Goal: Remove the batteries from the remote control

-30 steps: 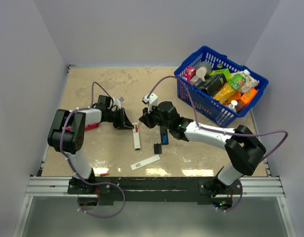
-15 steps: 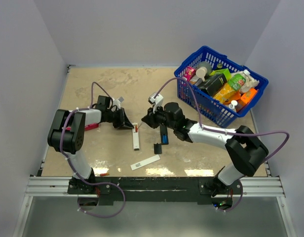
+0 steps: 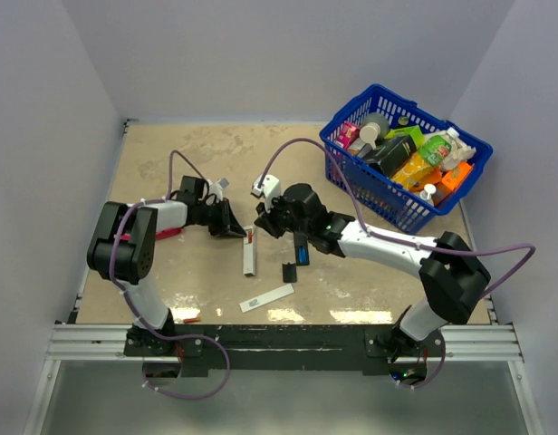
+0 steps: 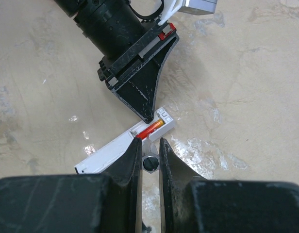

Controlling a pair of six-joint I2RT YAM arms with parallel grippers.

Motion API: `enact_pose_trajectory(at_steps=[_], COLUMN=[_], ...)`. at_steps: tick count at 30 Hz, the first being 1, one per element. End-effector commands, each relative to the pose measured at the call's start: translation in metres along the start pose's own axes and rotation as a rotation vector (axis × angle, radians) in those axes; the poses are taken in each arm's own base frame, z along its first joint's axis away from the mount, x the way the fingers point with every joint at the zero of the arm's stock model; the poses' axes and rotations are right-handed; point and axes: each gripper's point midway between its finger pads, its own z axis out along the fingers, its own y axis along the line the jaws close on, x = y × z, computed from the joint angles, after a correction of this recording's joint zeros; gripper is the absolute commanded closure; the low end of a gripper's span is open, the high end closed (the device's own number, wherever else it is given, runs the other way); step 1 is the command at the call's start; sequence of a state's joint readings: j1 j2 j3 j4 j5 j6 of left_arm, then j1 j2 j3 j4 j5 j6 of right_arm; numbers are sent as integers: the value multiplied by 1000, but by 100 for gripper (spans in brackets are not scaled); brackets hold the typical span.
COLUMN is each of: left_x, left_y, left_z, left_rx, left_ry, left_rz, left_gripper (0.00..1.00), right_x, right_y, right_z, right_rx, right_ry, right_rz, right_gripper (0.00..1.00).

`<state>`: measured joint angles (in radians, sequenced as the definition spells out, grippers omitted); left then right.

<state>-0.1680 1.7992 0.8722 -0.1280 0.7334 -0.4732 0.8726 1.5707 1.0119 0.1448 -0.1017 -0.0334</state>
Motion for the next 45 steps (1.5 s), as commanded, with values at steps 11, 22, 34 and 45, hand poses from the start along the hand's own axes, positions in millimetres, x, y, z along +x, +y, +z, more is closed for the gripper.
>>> enact_pose_trajectory(at_steps=[11,22,34,45], left_x=[-15,-2,-23,-72], left_y=[-5,3,-10,-35], left_z=[-34,-44,-73,-86], left_rx=[-130,-174,-238,-247], left_ry=[-204,-256,-362,-384], left_rz=[-116,-176,-119,26], left_gripper=[93,90,53,52], right_x=[-19,-19,1,37], right_y=[4,21,108,89], right_z=[-24,-41,-34,-27], right_rx=[7,-39,-178,39], right_ry=[10,-4,-29,30], right_rz=[72,107,154,75], right_gripper=[100,100,100,100])
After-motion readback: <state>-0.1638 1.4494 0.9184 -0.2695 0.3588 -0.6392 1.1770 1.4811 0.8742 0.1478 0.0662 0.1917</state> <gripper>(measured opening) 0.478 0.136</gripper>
